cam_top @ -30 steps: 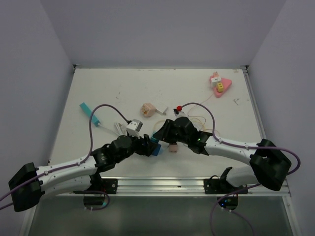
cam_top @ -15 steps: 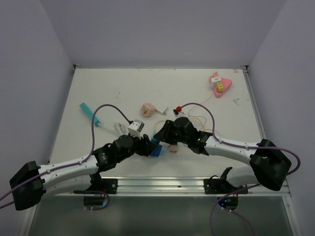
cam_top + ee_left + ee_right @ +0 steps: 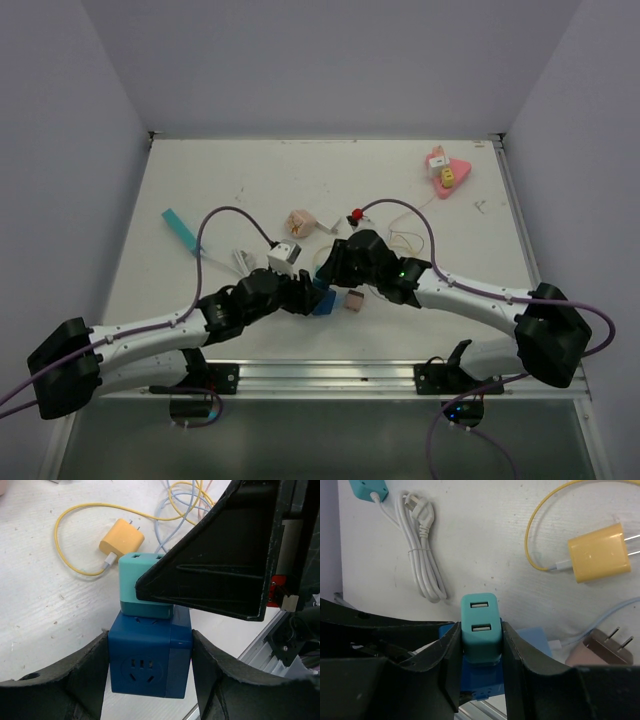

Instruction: Pull the plug off the socket

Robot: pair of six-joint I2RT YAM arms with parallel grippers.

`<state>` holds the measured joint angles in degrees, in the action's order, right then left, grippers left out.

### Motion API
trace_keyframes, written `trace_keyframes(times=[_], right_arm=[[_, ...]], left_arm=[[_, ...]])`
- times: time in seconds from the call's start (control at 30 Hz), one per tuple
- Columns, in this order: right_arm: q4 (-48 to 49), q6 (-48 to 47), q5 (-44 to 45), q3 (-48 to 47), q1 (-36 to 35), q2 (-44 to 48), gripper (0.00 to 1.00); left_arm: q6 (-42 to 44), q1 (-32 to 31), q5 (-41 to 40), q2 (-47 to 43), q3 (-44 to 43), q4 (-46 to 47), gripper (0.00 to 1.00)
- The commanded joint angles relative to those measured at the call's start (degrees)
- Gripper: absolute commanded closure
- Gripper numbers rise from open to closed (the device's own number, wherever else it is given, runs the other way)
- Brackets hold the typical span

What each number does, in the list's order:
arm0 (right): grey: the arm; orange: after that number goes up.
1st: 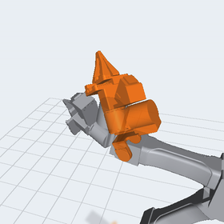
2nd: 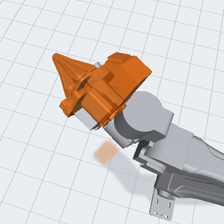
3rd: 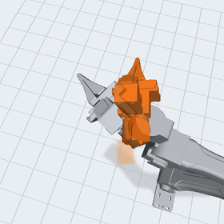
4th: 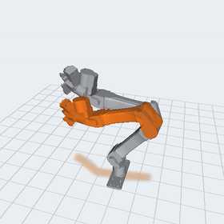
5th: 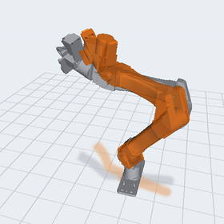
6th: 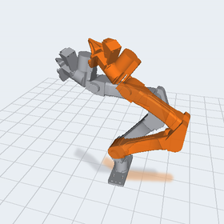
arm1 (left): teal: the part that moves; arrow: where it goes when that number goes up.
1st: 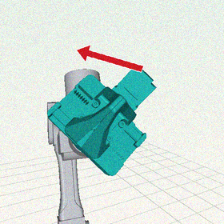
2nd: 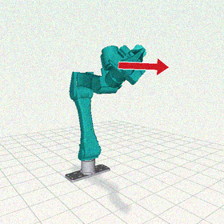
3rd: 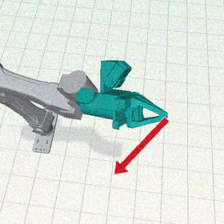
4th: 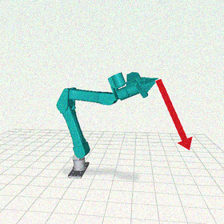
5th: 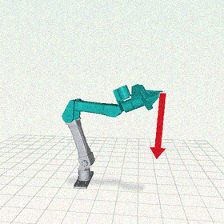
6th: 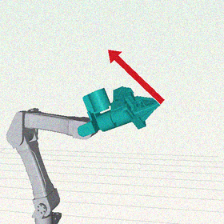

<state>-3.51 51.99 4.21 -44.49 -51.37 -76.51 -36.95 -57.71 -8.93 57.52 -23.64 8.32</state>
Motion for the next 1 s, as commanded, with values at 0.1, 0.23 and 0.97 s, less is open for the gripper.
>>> trace_keyframes(times=[0.1, 0.23, 0.97], right_arm=[[6.58, -5.92, 12.21, -10.61, 1.63, 1.71, 1.00], [9.83, -9.62, 17.13, -11.24, 1.89, 2.77, 1.00], [20.82, -20.43, 19.44, -6.75, 5.84, 9.89, 1.00]], left_arm=[[-1.80, -2.05, 8.57, 5.58, -1.67, -5.50, 1.00], [-3.57, -2.14, 10.33, 7.43, -1.76, -6.38, 1.00], [-6.03, -3.02, 17.80, 14.99, -1.41, -8.05, 1.00]])
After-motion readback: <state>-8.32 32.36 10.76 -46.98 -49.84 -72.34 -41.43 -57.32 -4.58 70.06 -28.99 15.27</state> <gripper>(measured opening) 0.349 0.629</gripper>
